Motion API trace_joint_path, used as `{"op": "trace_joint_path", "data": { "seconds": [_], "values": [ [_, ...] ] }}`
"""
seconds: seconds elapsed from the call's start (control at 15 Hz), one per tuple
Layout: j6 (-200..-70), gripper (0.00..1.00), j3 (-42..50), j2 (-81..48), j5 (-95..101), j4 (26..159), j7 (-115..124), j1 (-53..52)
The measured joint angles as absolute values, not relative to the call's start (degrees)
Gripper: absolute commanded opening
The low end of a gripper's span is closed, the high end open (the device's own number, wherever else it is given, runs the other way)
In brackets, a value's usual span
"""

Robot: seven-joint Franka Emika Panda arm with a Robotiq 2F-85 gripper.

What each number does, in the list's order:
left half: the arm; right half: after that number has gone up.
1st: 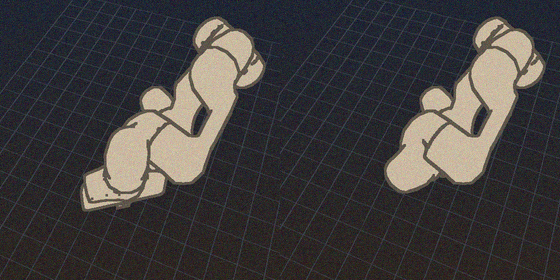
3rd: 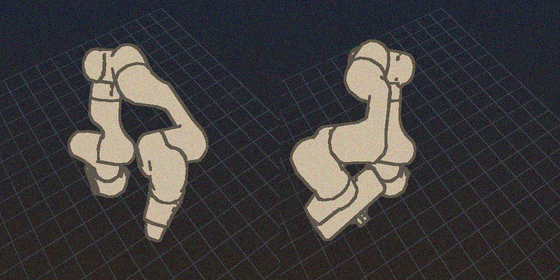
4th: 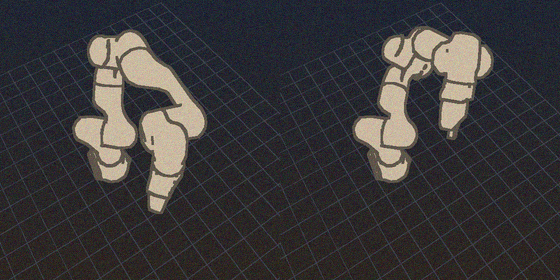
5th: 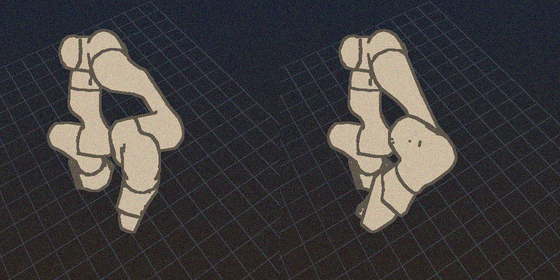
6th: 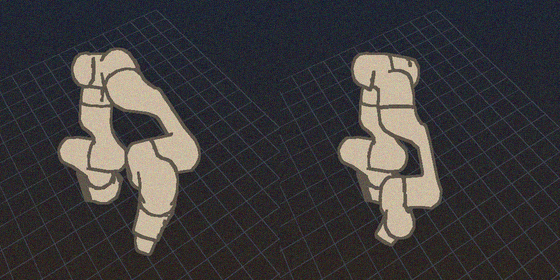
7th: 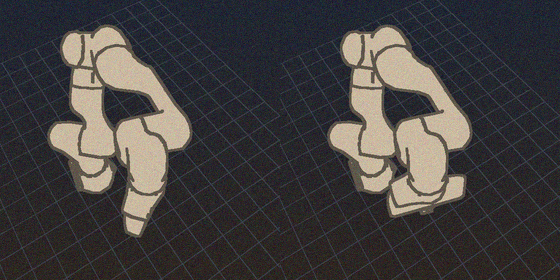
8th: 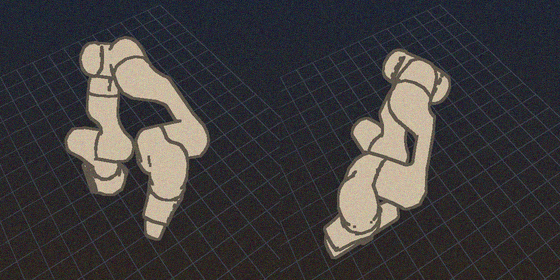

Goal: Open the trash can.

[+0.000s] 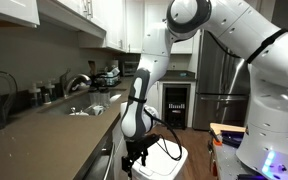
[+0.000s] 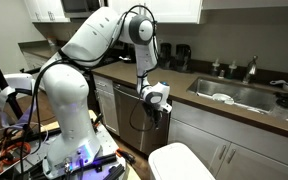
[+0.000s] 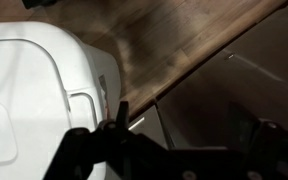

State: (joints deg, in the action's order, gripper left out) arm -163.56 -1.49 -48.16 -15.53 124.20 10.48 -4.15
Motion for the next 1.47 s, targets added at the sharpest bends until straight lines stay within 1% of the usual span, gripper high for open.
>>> {"op": "trace_joint_path", "data": {
  "seconds": [0.2, 0.6, 0.8, 1.13, 1.47],
  "values": [
    [-166.6, 1.0, -0.9, -50.6, -14.0, 124.2, 10.5, -4.3],
    [-174.7, 1.0, 4.2, -57.6, -10.1, 122.8, 10.3, -4.7],
    [-178.1, 1.0, 5.4, -60.7, -8.2, 120.4, 8.9, -3.1],
    [-178.5, 1.0, 1.5, -63.3, -5.9, 114.5, 4.4, 5.9],
    [-173.9, 1.0, -4.6, -63.3, -5.7, 111.3, 0.3, 14.7]
  ]
}}
